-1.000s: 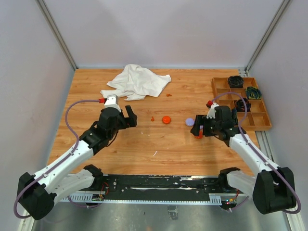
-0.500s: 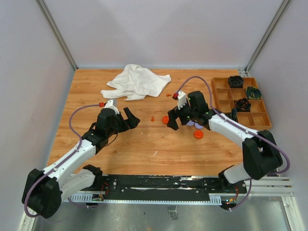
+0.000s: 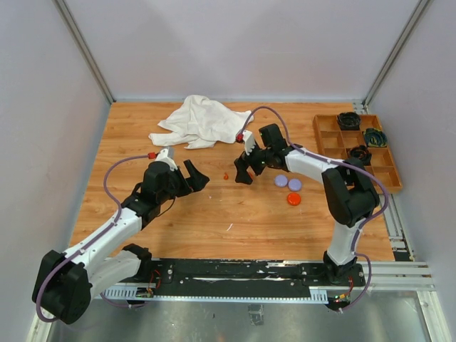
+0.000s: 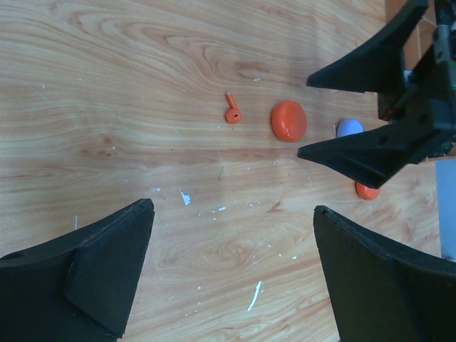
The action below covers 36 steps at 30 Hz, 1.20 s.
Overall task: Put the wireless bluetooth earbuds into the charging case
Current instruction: Pick up the charging case at the center of the board.
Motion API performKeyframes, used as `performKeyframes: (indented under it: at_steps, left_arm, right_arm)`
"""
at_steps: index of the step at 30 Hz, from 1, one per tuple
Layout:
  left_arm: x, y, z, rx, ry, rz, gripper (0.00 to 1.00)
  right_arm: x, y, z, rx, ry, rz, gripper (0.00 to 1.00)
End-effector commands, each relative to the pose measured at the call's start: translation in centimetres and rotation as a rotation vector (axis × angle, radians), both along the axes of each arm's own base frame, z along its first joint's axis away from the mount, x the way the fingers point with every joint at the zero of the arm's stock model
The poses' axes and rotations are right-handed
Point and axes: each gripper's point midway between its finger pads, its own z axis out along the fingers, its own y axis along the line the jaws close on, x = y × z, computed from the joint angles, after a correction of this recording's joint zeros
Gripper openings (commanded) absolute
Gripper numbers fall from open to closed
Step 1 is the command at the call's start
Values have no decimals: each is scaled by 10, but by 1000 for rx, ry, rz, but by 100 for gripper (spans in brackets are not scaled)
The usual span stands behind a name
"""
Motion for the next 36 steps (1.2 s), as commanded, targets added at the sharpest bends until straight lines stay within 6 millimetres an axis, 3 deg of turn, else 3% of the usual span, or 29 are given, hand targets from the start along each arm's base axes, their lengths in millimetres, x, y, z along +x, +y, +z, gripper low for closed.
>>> performKeyframes:
  at_steps: [1,5,15,36]
  left_arm:
    - [2,1,11,-4,-39,-13,99]
    - [1,-1,9,4,-37,-33,99]
    - [2,-13,11,-19,-29,-84,99]
    - [-2,-25,3,-72,22,-124,99]
  right_arm:
    - [-6,12,-11,-2,35,80,99]
    - [-13,10,-25,-30,82,86,99]
    - [-46,9,-30,-57,115,122,90]
    - [-81,0,-47,-155,40,132,71]
